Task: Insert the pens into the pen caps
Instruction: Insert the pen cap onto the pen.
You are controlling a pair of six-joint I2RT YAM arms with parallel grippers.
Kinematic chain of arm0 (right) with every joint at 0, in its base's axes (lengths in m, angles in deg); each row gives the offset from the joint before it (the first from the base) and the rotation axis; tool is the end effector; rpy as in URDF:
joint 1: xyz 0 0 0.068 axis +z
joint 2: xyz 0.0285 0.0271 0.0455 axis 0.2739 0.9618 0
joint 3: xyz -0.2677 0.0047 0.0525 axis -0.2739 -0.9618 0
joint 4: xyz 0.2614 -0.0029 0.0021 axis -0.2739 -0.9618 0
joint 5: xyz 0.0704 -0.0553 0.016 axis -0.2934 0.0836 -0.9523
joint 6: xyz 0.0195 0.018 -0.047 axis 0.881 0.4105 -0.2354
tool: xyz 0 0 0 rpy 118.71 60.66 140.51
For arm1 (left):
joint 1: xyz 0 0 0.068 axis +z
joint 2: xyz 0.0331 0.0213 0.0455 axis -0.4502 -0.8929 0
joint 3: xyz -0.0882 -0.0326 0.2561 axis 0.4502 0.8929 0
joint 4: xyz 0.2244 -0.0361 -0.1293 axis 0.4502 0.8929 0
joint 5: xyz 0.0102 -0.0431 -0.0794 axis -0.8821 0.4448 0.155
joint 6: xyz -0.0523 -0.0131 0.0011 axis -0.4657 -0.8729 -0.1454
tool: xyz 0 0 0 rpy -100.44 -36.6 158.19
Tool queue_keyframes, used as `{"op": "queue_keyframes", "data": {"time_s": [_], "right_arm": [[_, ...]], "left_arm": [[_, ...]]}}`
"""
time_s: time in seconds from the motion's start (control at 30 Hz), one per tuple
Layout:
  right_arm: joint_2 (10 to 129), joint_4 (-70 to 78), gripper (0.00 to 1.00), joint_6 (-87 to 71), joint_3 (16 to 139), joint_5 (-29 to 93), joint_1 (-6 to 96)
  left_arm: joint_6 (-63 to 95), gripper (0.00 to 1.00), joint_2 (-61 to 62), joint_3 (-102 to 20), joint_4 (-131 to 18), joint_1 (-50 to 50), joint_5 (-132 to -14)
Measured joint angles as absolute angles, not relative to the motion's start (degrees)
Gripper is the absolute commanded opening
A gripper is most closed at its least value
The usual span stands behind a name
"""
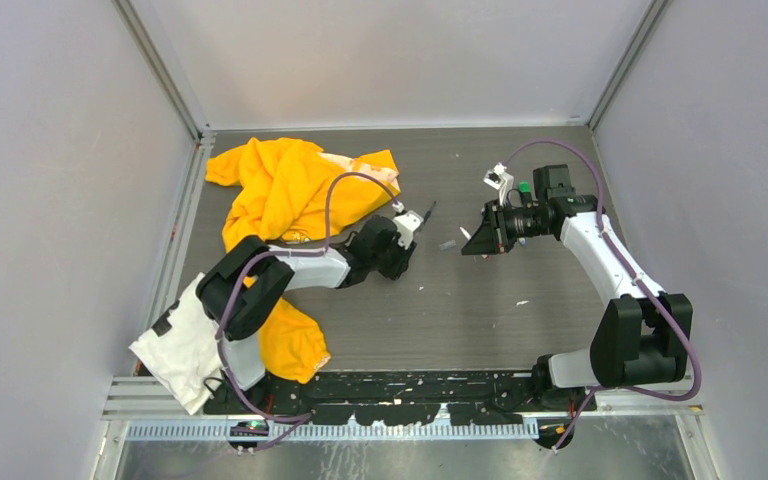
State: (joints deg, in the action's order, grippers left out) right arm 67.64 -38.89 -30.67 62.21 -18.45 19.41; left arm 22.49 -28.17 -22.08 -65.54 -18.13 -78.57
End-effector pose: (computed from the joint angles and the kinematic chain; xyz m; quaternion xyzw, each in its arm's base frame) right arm 0.2625 0.0463 0.2689 -0.2587 0.8170 0.4445 0.2607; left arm 0.2613 -0.2629 0.1483 0.3146 0.8476 -0.2030 0.3761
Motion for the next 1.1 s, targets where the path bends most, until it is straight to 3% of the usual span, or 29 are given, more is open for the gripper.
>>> {"op": "queue_keyframes", "data": {"time_s": [0.07,0.17,0.23,0.5,0.67,0.83,1.1], "right_arm": [[67.64,-38.89,0.01,-30.67,62.21,-18.54,19.41],[67.64,-38.89,0.01,-30.67,62.21,-18.63,19.41],[67.64,-38.89,0.01,-30.69,62.21,-18.63,19.41],[67.82,-44.82,0.01,-40.90,63.33,-18.19,19.19],[70.20,-59.57,0.01,-67.06,72.25,-15.55,19.14],[72.10,-72.51,0.01,-96.20,79.33,-11.83,19.17],[72.95,-81.71,0.01,-122.34,83.35,-5.54,24.61]], "left_arm": [[22.33,0.24,-28.56,-22.45,-65.76,-18.13,-78.86],[22.09,0.05,-29.20,-23.06,-65.87,-18.13,-78.92],[21.98,0.01,-29.48,-23.37,-66.11,-18.13,-78.71],[22.62,0.00,-28.78,-23.22,-64.82,-16.84,-72.52],[19.60,0.01,-25.17,-24.05,-58.81,-9.97,-54.58],[18.01,0.01,-24.69,-33.93,-44.60,-3.96,-34.58],[17.20,0.01,-24.78,-41.31,-30.59,-7.81,-15.36]]}}
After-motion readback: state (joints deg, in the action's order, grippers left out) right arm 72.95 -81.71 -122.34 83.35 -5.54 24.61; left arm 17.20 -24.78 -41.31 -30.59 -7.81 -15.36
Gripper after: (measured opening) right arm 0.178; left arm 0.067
